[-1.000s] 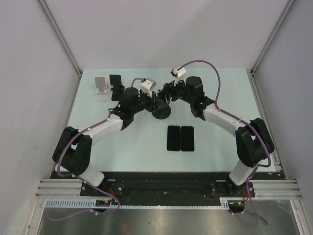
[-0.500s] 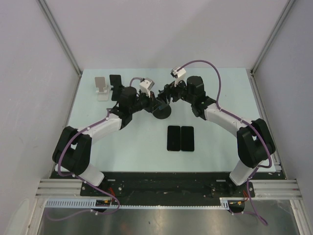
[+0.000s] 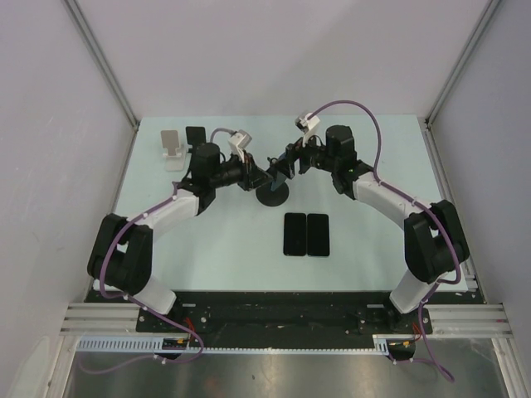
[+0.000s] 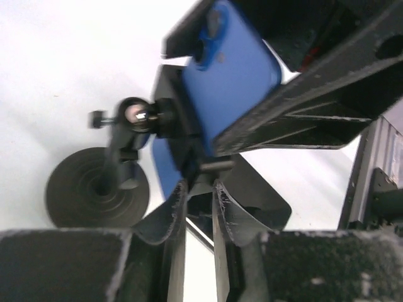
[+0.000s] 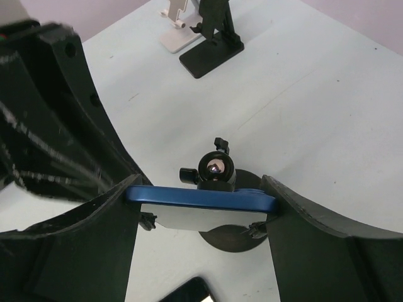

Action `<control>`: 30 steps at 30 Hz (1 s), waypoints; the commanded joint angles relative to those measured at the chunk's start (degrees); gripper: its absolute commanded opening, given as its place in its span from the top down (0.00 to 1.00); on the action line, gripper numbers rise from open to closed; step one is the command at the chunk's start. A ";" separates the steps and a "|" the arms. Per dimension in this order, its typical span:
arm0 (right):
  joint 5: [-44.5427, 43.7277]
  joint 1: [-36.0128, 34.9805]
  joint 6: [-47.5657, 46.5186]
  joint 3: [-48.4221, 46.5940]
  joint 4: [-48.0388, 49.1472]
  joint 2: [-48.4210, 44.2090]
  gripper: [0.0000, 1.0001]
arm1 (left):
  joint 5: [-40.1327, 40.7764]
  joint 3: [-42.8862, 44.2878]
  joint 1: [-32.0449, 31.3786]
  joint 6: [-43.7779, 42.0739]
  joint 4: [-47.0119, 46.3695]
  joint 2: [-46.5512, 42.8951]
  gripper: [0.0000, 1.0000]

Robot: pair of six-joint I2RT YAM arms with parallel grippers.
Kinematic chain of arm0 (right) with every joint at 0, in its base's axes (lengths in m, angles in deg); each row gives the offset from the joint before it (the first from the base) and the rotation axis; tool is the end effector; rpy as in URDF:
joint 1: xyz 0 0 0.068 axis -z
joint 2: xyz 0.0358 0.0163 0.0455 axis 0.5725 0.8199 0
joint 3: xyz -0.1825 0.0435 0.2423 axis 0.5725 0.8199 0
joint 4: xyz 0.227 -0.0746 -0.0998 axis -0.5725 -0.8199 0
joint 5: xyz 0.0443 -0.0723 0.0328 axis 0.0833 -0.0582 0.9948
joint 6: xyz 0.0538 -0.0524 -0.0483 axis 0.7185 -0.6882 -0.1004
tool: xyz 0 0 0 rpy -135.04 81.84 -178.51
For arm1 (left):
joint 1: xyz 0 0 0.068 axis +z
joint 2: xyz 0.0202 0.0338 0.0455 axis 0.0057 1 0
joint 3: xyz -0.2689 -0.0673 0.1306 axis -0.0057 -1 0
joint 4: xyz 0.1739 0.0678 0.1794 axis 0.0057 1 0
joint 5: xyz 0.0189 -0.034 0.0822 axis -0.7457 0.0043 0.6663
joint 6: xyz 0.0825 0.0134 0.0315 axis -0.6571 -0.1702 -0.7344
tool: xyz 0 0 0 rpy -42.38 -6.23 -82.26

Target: Remove the phone from the phone stand

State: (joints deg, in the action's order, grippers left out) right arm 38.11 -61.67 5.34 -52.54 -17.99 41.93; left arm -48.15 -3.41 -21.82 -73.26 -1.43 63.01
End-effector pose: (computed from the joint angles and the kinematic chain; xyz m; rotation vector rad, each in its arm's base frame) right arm 0.3709 0.2305 0.3217 -0.7747 1.6720 0.7949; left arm 0.3327 -0.1885 0.2854 0.5986 1.8407 -1.0572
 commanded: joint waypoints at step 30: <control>-2.25 -8.50 5.09 0.39 0.86 -5.10 1.00 | 27.49 -10.08 -8.17 -13.16 2.40 -16.34 0.23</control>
State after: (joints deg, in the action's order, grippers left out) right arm 32.72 -68.36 8.29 -51.60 -19.78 39.92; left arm -24.68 -11.39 -29.41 -84.78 0.61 50.99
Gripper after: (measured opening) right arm 0.752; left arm 0.775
